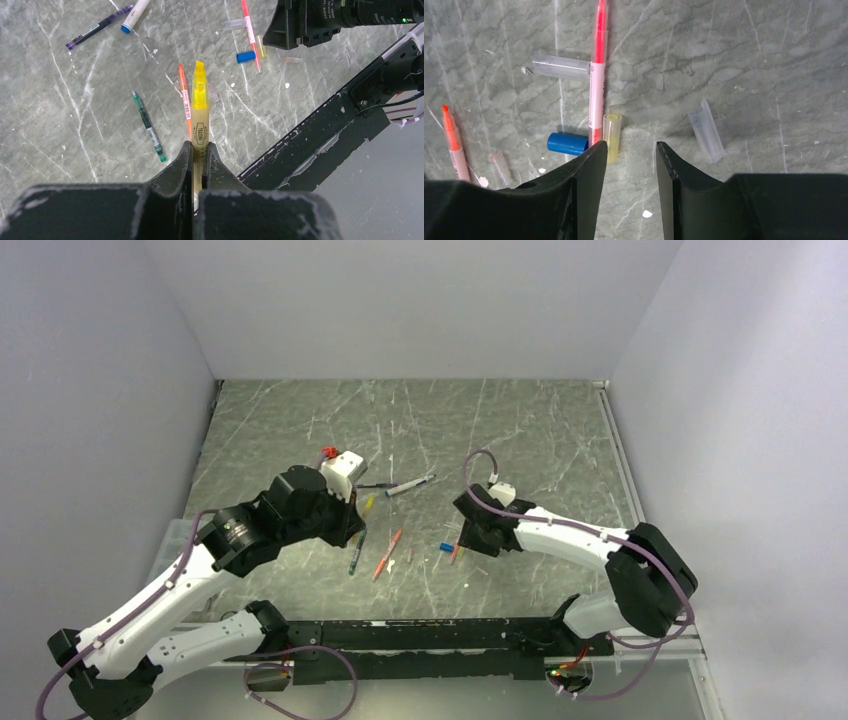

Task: Insert the pens into the pen caps
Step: Insert the pen cap onto the pen.

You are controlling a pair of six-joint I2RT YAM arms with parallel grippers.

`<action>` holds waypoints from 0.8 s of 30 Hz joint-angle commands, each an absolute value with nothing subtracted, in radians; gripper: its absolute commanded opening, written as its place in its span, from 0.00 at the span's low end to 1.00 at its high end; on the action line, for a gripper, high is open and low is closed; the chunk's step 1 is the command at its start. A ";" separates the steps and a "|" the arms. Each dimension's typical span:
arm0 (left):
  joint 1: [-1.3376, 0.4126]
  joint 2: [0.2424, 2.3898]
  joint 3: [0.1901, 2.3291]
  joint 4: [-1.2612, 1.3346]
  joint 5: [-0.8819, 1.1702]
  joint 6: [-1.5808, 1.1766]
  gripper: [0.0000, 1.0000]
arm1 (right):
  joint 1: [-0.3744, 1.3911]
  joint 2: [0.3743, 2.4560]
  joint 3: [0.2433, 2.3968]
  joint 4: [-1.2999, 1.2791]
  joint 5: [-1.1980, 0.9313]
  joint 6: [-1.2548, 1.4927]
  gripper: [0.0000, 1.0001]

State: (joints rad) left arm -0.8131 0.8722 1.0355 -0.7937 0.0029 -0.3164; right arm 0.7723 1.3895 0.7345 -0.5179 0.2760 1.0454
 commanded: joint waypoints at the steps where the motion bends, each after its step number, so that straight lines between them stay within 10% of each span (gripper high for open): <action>1: -0.816 0.858 1.031 -0.785 0.016 -0.302 0.00 | 0.776 1.407 0.742 -0.477 0.307 1.065 0.45; 24: -0.816 0.848 1.025 -0.796 0.003 -0.298 0.00 | 0.775 1.481 0.777 -0.489 0.328 1.057 0.41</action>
State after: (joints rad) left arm -0.8131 0.8715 1.0306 -0.7956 0.0029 -0.3084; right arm 0.7738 1.4780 0.7586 -0.4911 0.2939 1.0512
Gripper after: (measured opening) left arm 0.044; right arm 0.426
